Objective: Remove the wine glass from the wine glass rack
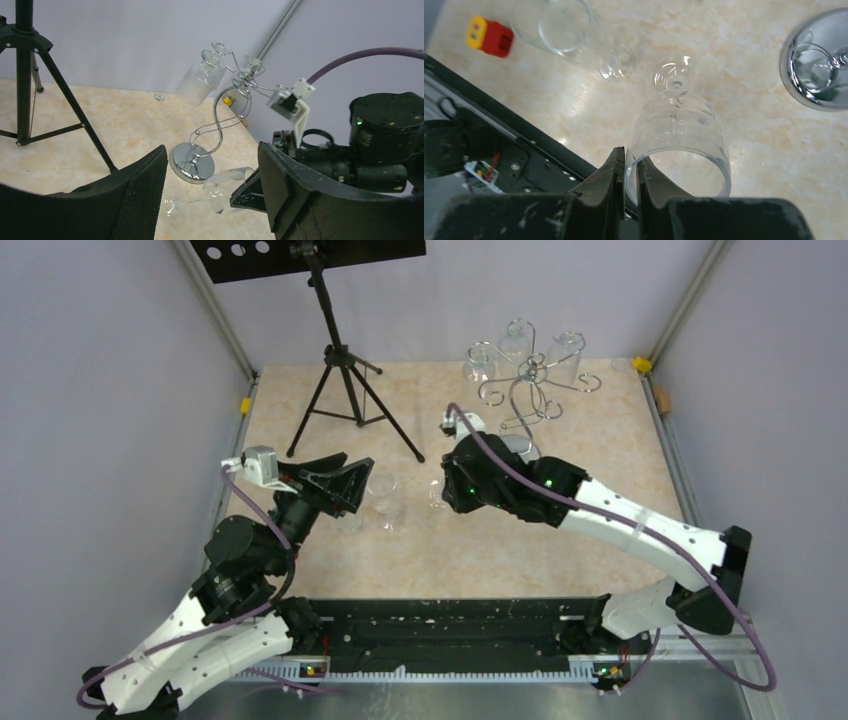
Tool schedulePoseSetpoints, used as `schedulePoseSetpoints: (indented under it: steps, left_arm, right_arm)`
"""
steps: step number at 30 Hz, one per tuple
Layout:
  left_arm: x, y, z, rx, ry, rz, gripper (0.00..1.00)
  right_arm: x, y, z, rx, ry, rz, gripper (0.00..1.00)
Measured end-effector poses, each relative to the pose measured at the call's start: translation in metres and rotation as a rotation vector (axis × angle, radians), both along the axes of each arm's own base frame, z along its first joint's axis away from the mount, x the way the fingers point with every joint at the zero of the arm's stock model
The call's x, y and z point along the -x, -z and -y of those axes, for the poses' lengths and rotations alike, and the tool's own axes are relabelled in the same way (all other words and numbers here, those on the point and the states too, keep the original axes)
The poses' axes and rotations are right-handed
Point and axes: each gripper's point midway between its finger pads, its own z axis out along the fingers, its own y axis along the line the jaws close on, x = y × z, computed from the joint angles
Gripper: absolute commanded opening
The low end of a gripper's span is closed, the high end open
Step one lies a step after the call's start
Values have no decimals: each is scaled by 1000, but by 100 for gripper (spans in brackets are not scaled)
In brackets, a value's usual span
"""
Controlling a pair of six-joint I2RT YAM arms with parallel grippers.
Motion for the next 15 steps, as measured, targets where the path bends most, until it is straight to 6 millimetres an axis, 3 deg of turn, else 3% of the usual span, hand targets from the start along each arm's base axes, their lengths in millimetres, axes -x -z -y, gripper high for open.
schedulePoseSetpoints:
  steps: [6, 15]
  left_arm:
    - [2, 2, -7, -12, -16, 1, 70]
    - [5, -1, -21, -6, -53, 11, 69]
  right_arm:
    - [4, 42, -11, 203, -38, -39, 0]
    - [3, 75, -26, 296, -84, -86, 0]
